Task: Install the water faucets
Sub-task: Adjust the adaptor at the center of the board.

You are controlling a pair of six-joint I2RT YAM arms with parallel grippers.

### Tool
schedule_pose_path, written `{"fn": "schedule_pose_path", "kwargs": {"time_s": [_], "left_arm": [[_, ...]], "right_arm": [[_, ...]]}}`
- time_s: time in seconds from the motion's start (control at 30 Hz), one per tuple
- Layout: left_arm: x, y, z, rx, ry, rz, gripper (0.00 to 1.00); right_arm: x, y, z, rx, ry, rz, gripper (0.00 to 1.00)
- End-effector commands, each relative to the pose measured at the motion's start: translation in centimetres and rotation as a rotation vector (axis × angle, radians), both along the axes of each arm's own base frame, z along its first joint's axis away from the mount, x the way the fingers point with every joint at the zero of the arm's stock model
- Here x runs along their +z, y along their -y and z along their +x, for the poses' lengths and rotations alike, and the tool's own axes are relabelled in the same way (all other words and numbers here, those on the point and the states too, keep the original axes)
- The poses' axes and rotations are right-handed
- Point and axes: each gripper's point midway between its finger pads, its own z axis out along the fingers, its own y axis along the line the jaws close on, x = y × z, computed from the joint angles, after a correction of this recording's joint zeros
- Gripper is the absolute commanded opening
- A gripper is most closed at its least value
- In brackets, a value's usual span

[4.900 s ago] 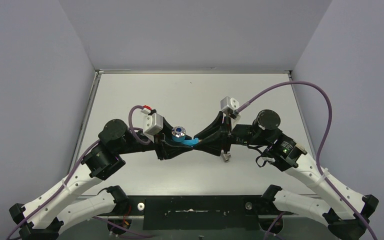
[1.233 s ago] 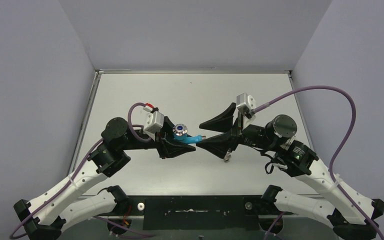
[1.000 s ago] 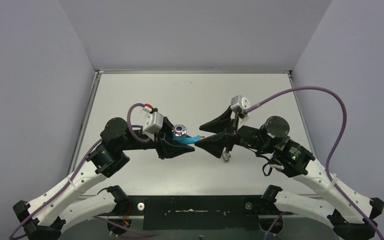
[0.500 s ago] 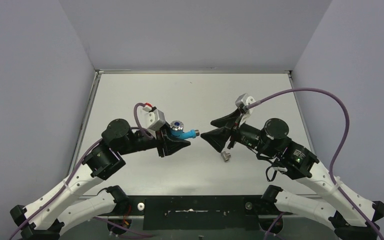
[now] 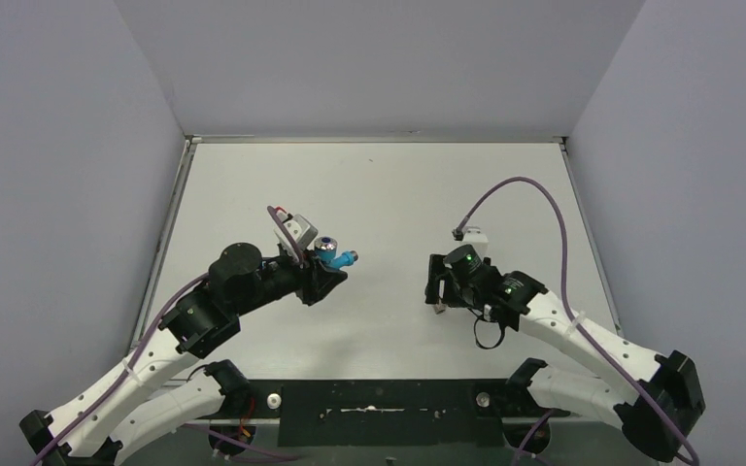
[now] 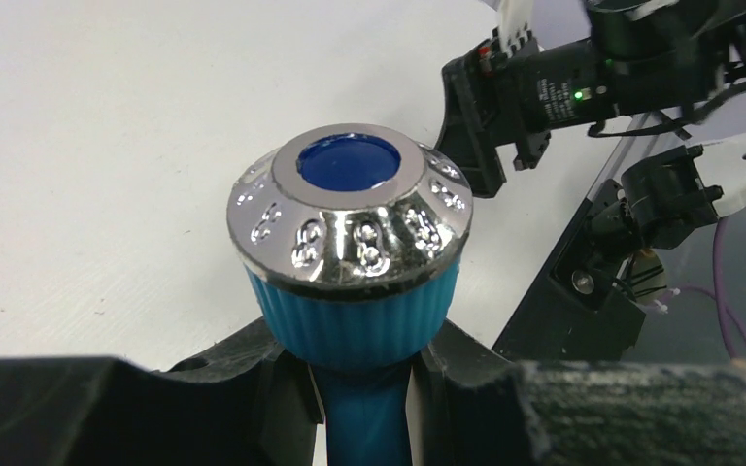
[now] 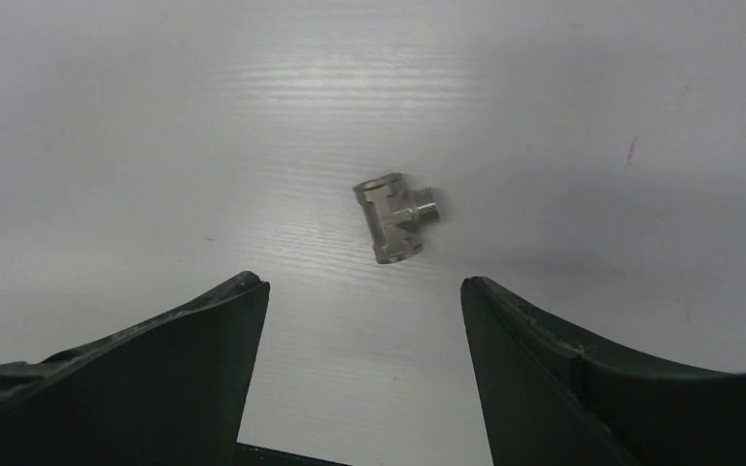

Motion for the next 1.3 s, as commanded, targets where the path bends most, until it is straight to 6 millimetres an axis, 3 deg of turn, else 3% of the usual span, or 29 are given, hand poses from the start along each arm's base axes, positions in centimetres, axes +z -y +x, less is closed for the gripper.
{"fn": "schedule_pose_path", "kwargs": {"time_s": [0.0, 0.23, 0.37, 0.87, 1.03, 1.17, 1.27], "left_arm": [[2.0, 0.0, 0.0, 0.006, 0.037, -0.062, 0.00], [1.4, 0.5, 0.1, -0.017, 0.032, -0.057, 0.00], [1.3, 0.7, 0.2, -0.022, 0.030, -0.057, 0.00], [1.4, 0.7, 0.2, -0.022, 0.033, -0.053, 0.00], [1.4, 0.3, 0.3, -0.015, 0.040, -0.029, 0.00], [2.2, -1.5, 1.1, 0.065, 0.073, 0.044, 0.00], [3.6, -3.2, 1.5, 0.131, 0.117, 0.075, 0.00]], "right_arm": [[-2.7, -0.4, -0.1, -0.007, -0.099, 0.044, 0.76], [-7.0, 0.2, 0.4, -0.004, -0.118, -0.027, 0.74], [-8.8, 1.5, 1.2, -0.054, -0.096, -0.100, 0.65], [-10.6, 0.7, 1.8, -0.013, -0.080, -0.098, 0.37], [-9.1, 0.4, 1.6, 0.029, -0.103, -0.122, 0.10], [-5.2, 0.3, 1.6, 0.097, -0.160, -0.197, 0.02], [-3.8, 0.4, 0.0, 0.173, -0.303, -0.271, 0.00]]}}
